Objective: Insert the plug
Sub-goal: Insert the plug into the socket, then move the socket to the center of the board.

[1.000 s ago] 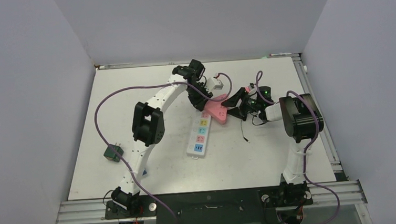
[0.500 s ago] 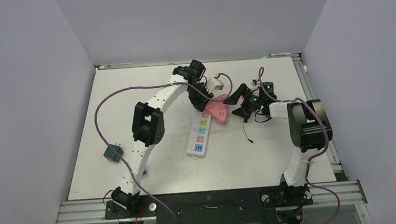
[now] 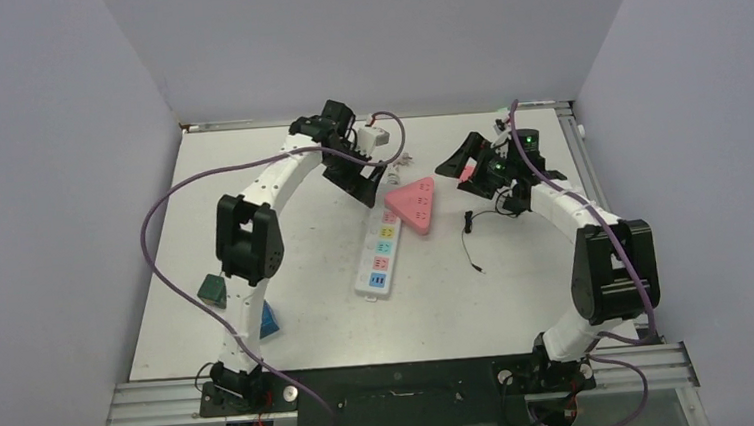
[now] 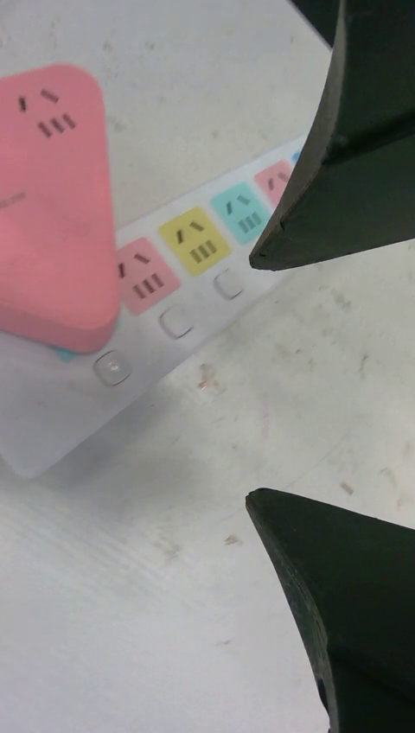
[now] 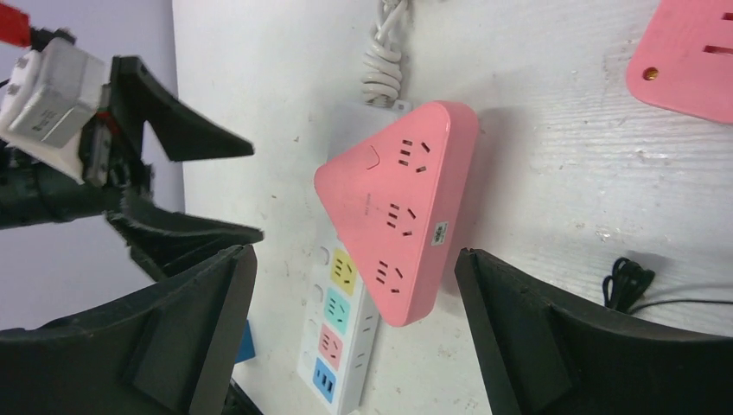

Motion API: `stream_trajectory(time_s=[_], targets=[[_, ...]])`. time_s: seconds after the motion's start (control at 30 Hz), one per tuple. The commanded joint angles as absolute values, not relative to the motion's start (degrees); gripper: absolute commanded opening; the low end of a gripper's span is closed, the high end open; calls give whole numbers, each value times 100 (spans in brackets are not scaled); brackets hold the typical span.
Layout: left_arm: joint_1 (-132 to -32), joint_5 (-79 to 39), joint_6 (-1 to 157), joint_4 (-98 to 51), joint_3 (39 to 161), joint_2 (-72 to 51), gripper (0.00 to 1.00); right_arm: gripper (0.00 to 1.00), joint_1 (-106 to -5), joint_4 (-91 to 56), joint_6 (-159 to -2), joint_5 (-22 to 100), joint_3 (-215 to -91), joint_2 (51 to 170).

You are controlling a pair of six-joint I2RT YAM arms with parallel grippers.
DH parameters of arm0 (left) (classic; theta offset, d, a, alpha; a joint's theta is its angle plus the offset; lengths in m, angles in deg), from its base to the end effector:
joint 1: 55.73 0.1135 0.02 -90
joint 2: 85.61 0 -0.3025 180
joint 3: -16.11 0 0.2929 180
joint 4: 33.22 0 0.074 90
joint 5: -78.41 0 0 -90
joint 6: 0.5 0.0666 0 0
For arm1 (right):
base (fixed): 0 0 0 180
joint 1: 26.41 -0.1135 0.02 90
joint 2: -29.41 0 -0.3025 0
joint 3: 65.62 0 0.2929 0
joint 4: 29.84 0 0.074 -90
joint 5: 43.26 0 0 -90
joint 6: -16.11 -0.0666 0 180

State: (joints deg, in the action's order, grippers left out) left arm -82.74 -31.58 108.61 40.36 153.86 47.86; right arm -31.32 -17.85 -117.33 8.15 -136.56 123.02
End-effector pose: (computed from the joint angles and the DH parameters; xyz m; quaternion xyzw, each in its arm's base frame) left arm 0.4961 -0.2785 0.2271 0.4082 0.8792 -0.1825 0.1648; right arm 0.4079 0.0767 0.2308 0.1309 0.8397 0.4465 0.2800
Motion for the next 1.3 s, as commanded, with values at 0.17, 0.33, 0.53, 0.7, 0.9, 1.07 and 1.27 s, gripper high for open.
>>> stream_trajectory(time_s=[0.17, 0.33, 0.53, 0.7, 0.9, 1.07, 1.27], targets=[[-8926, -2947, 9340, 2435, 12787, 3118, 96, 90, -2966, -793, -11160, 1684, -14036, 11531], [-9192, -2293, 9121, 2012, 12426, 3092, 96, 90, -2957, -745, -11181, 1792, -13937, 11213], [-9286, -1221, 8835, 1029, 11711, 2747, 96, 90, -2953, -777, -11247, 1860, -13724, 10920], [-9482, -1211, 8598, 1056, 11592, 2807, 96, 90, -2957, -773, -11245, 1849, -13680, 10861], [-9594, -1359, 7924, 1157, 11801, 2738, 96, 90, -2957, -793, -11233, 1811, -13607, 10863], [-9791, -1521, 7668, 1175, 11775, 2571, 96, 90, -2957, -876, -11245, 1742, -13470, 10819], [-9908, -1211, 7771, 998, 11481, 2787, 96, 90, -2957, -799, -11178, 1730, -13449, 10724]])
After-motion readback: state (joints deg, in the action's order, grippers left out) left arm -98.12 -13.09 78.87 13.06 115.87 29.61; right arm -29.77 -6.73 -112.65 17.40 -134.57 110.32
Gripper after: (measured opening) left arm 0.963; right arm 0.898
